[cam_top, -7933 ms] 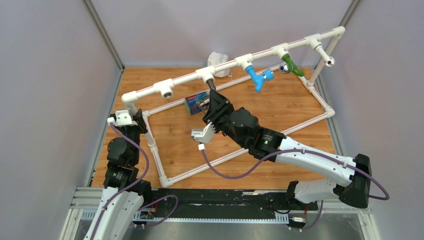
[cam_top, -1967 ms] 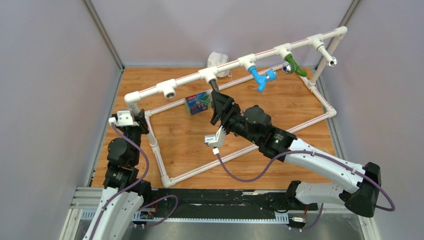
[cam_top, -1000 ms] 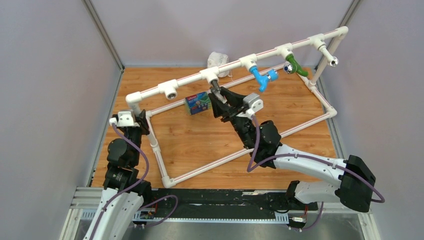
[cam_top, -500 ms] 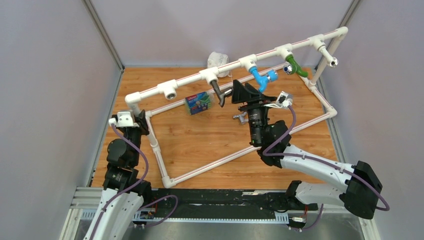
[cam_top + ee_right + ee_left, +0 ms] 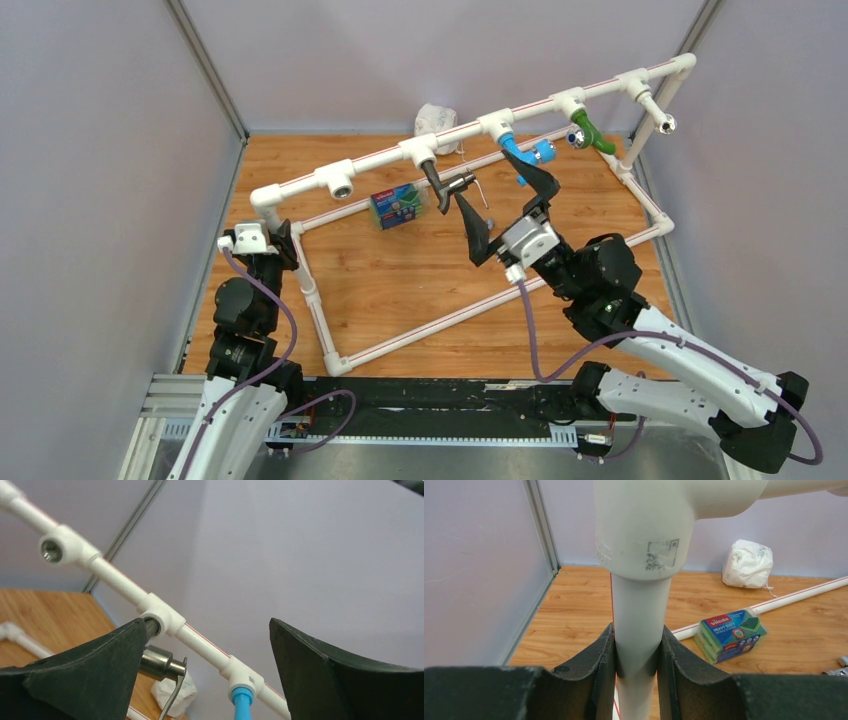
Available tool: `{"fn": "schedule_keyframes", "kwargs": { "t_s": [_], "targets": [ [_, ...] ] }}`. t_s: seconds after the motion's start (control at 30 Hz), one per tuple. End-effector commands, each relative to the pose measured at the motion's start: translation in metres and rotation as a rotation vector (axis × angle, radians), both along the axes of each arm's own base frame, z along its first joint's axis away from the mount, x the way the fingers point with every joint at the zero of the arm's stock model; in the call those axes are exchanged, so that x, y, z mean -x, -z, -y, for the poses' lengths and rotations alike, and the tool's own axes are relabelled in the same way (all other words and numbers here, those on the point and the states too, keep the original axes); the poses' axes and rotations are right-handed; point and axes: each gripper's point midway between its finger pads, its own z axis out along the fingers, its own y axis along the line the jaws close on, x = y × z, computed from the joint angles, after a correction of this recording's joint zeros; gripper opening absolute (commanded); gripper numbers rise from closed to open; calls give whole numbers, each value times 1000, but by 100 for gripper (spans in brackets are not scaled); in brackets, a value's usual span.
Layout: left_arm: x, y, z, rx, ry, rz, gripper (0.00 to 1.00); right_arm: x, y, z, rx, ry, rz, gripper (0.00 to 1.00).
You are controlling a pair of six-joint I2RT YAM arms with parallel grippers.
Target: Install the water faucets
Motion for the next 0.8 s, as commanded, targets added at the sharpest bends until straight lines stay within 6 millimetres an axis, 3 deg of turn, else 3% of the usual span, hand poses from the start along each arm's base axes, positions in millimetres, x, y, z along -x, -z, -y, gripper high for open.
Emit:
{"fn": "schedule_keyframes", "kwargs": {
  "t_s": [0.0,0.17,0.37,0.63,0.77],
  "targets": [
    [3,-22,-5,35,-22,76,0,20,55,-31,547,-79,227,100],
    [1,-22,-4,33,-21,72,0,22,65,-38,677,-110,254,100],
    [1,-22,-4,33,-21,72,0,-3,69,-50,765,-26,243,96],
    [1,-21,-4,33,-21,70,0,-49,61,-53,715,199,202,68],
    [2,-22,-4,35,-19,75,0,-57,67,-52,637,224,131,62]
  ]
}}
